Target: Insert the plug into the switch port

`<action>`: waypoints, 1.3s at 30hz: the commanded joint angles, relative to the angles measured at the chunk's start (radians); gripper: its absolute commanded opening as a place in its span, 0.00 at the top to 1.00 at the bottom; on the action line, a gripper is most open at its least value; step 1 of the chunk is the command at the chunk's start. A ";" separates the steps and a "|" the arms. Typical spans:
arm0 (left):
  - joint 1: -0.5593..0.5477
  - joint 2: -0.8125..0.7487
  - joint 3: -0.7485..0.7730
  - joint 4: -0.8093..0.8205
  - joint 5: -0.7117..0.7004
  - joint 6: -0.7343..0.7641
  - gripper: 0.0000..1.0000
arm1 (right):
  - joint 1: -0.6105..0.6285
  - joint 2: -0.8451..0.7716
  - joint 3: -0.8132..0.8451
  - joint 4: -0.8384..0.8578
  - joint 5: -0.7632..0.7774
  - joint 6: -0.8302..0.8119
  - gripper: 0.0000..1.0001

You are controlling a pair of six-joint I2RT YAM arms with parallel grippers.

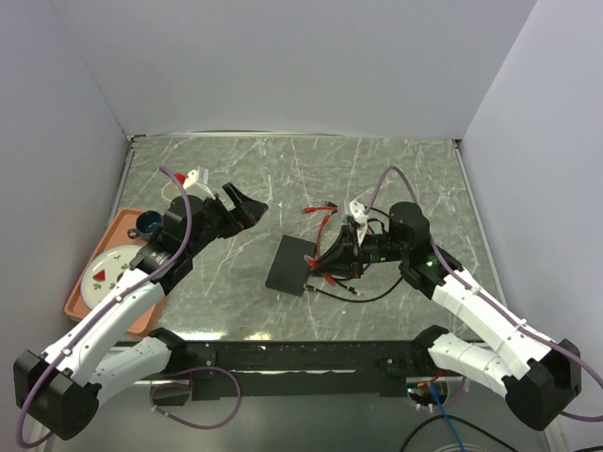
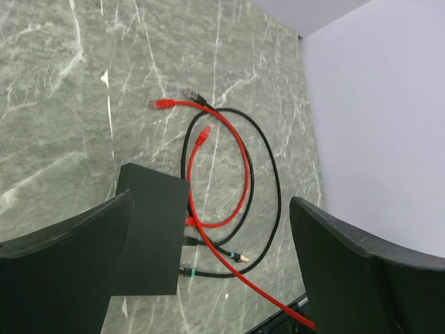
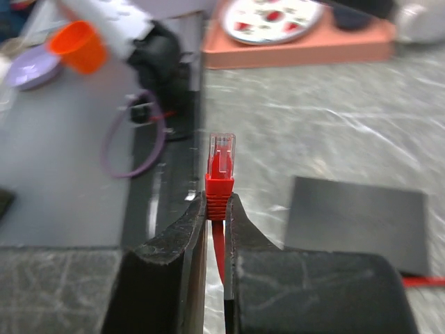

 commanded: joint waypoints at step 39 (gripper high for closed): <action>0.028 0.195 0.005 0.020 0.073 0.126 0.01 | 0.149 0.126 0.035 -0.264 1.006 -0.068 1.00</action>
